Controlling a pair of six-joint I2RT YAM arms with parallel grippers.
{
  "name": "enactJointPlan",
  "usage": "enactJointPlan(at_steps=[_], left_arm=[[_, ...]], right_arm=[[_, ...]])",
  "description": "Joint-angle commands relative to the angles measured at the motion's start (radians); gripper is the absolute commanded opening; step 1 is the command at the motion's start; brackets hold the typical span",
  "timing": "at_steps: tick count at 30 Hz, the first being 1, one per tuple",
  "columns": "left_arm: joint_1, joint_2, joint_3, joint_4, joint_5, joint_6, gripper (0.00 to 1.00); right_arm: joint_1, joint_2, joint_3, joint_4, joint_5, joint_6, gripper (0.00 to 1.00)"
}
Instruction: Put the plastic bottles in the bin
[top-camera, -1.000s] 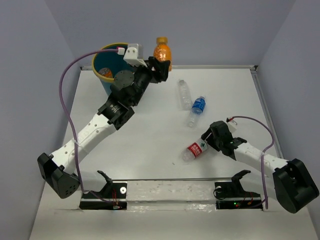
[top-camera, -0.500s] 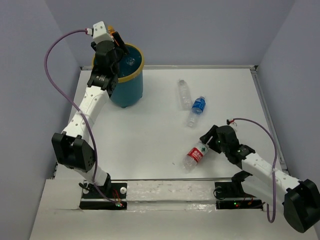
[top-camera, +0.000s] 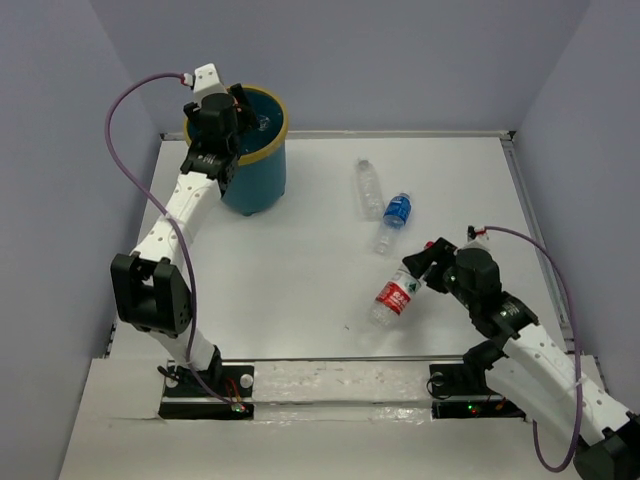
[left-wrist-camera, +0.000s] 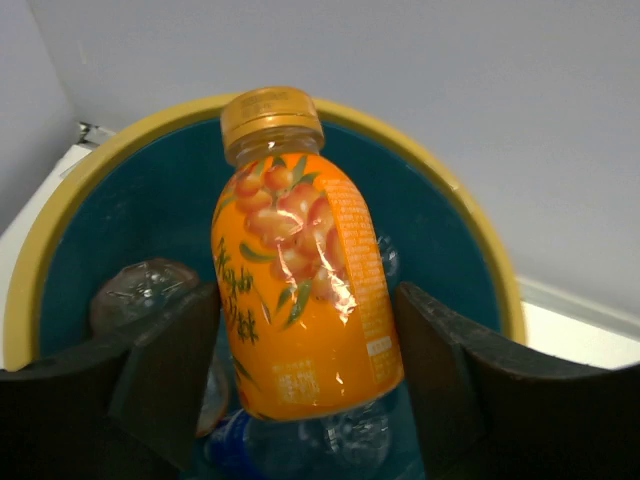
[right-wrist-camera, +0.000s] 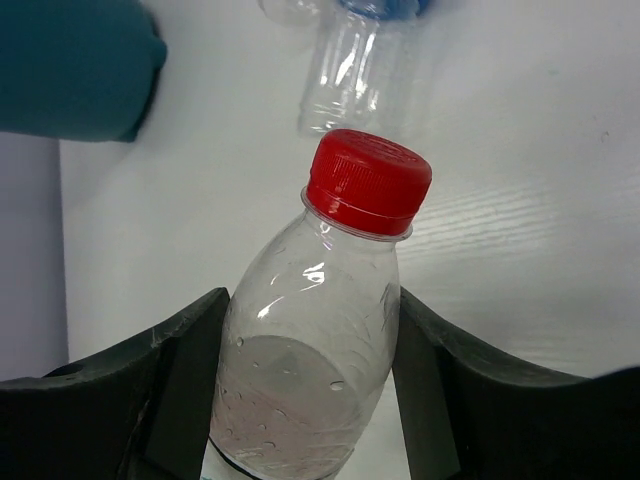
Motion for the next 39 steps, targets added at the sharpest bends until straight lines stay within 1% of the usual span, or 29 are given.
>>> enactJointPlan(at_steps=[1,2,4,6,7,9,10,11,12,13,14,15,16,17,18,19,20,22,23,24,25,30,31,33,34,35,36,37,39], left_arm=[[0.004,-0.082,-0.035,0.036,-0.006,-0.005,0.90],[0.005,-0.093,-0.043,0.036,0.006,-0.008,0.95],[0.004,-0.133,-0.048,0.035,0.020,-0.020,0.99],[0.004,-0.162,-0.055,0.035,0.051,-0.028,0.99],[0.005,-0.197,-0.061,0.031,0.064,-0.040,0.99],[0.005,-0.240,-0.077,0.031,0.121,-0.056,0.99],[0.004,-0.294,-0.090,0.039,0.146,-0.062,0.99],[0.004,-0.325,-0.127,0.047,0.166,-0.071,0.99],[0.004,-0.384,-0.149,0.056,0.210,-0.091,0.99],[0.005,-0.385,-0.169,0.061,0.232,-0.100,0.99],[0.004,-0.447,-0.214,0.065,0.251,-0.109,0.99],[0.004,-0.475,-0.241,0.067,0.296,-0.128,0.99],[0.004,-0.536,-0.286,0.067,0.322,-0.135,0.99],[0.004,-0.564,-0.310,0.055,0.348,-0.145,0.99],[0.004,-0.590,-0.333,0.047,0.424,-0.157,0.99],[0.004,-0.636,-0.351,0.033,0.460,-0.157,0.99],[0.004,-0.659,-0.391,-0.008,0.527,-0.160,0.99],[0.004,-0.734,-0.443,-0.034,0.589,-0.157,0.99],[0.002,-0.763,-0.506,-0.048,0.618,-0.159,0.99],[0.004,-0.789,-0.540,-0.077,0.674,-0.160,0.99],[0.004,-0.843,-0.572,-0.085,0.711,-0.160,0.99],[0.002,-0.964,-0.771,-0.113,0.839,-0.171,0.99],[0.002,-0.987,-0.794,-0.114,0.850,-0.169,0.99],[-0.001,-1.009,-0.854,-0.130,0.871,-0.165,0.99],[-0.008,-1.021,-0.871,-0.134,0.874,-0.159,0.99],[-0.022,-1.027,-0.885,-0.139,0.870,-0.152,0.99],[-0.037,-1.030,-0.911,-0.142,0.853,-0.145,0.99],[-0.065,-1.038,-0.926,-0.137,0.844,-0.143,0.99],[-0.091,-1.038,-0.971,-0.107,0.829,-0.158,0.99]], right_arm=[[-0.004,-0.010,0.135,0.029,-0.015,-0.044,0.43],[-0.004,0.017,0.152,0.043,-0.026,-0.053,0.43],[-0.004,0.057,0.215,0.087,-0.037,-0.071,0.44],[-0.004,0.126,0.274,0.101,-0.012,-0.122,0.44],[-0.004,0.149,0.354,0.109,-0.001,-0.137,0.44],[0.005,0.192,0.426,0.153,0.002,-0.185,0.44],[0.005,0.244,0.460,0.196,0.000,-0.197,0.44],[0.005,0.276,0.542,0.210,-0.003,-0.212,0.44],[0.023,0.345,0.584,0.250,-0.006,-0.246,0.44],[0.034,0.346,0.624,0.250,-0.001,-0.263,0.44],[0.046,0.421,0.706,0.288,0.002,-0.283,0.44],[0.069,0.462,0.753,0.316,0.005,-0.326,0.44],[0.083,0.543,0.799,0.337,0.011,-0.346,0.44],[0.099,0.581,0.887,0.353,0.023,-0.370,0.44],[0.126,0.620,0.932,0.368,0.031,-0.415,0.44],[0.140,0.657,0.978,0.394,0.037,-0.436,0.44],[0.152,0.731,1.067,0.410,0.040,-0.479,0.44],[0.183,0.807,1.162,0.428,0.035,-0.513,0.44],[0.183,0.842,1.211,0.436,0.028,-0.528,0.44],[0.197,0.914,1.312,0.434,0.020,-0.554,0.44],[0.206,0.948,1.360,0.434,0.022,-0.567,0.44],[0.226,1.138,1.617,0.450,0.032,-0.613,0.44],[0.226,1.207,1.694,0.462,0.034,-0.621,0.43],[0.235,1.278,1.770,0.477,0.037,-0.634,0.43],[0.246,1.350,1.810,0.492,0.040,-0.639,0.43],[0.246,1.388,1.848,0.497,0.046,-0.647,0.43],[0.255,1.428,1.938,0.500,0.061,-0.663,0.42],[0.267,1.504,1.983,0.516,0.071,-0.674,0.42],[0.277,1.575,2.087,0.554,0.094,-0.702,0.42]])
